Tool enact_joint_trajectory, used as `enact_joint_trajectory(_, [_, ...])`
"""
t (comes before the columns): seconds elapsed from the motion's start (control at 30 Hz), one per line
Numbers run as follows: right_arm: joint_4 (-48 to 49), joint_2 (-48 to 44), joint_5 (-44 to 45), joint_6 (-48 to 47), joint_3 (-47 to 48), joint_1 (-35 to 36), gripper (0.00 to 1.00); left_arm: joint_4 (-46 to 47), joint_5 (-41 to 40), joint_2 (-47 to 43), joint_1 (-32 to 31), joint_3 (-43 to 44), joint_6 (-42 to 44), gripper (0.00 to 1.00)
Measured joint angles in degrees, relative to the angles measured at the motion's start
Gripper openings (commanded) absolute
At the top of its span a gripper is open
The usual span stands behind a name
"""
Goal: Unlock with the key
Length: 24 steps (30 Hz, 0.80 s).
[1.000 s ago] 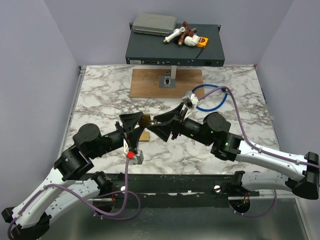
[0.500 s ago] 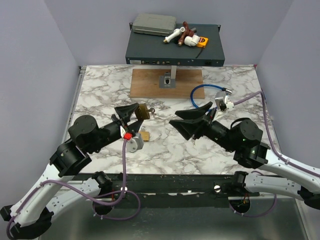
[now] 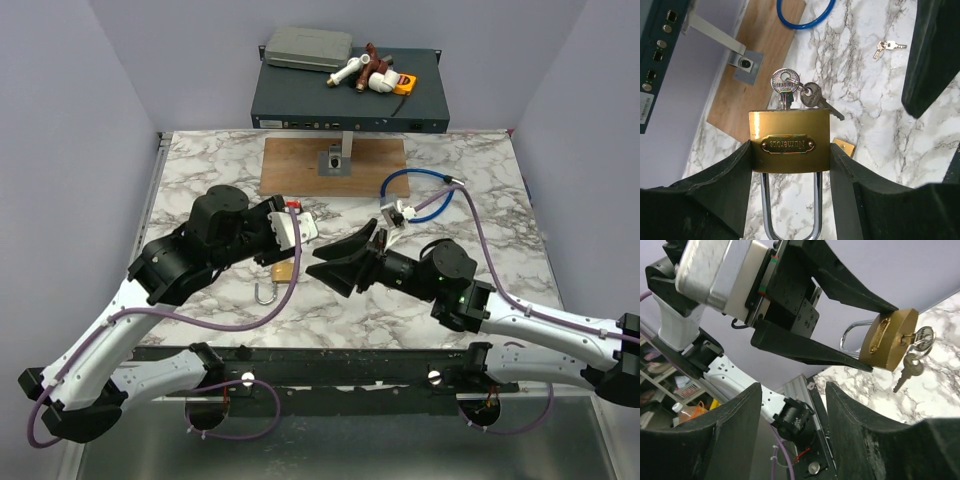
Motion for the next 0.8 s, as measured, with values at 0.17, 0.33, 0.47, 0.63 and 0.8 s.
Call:
enact_joint_trajectory(0.17, [5.07, 2.38, -0.04, 4.48, -1.86, -0.02, 0.64, -2.51, 0.07, 1.79, 0.0, 2.82, -4.11, 0.0])
enact_joint_trajectory(0.33, [6.36, 4.57, 0.74, 8.33, -1.92, -0.04, 0.65, -3.98, 0.17, 1.4, 0.0, 3.06, -5.75, 0.0])
enact_joint_trajectory(0.47, [7.23, 5.4, 1.03, 11.41, -1.92, -1.14, 0.64, -3.98, 0.57, 1.27, 0.0, 3.06, -6.34, 0.0])
enact_joint_trajectory(0.63, [8.55, 7.08, 1.05, 15.26, -2.03, -3.69, 0.62, -3.98, 1.25, 0.92, 0.0, 3.26, -6.64, 0.0])
enact_joint_trajectory(0.8, [9.25, 8.74, 1.11, 17.94, -2.34, -5.18, 0.6, -3.93, 2.25, 0.28, 0.0, 3.39, -6.86, 0.0])
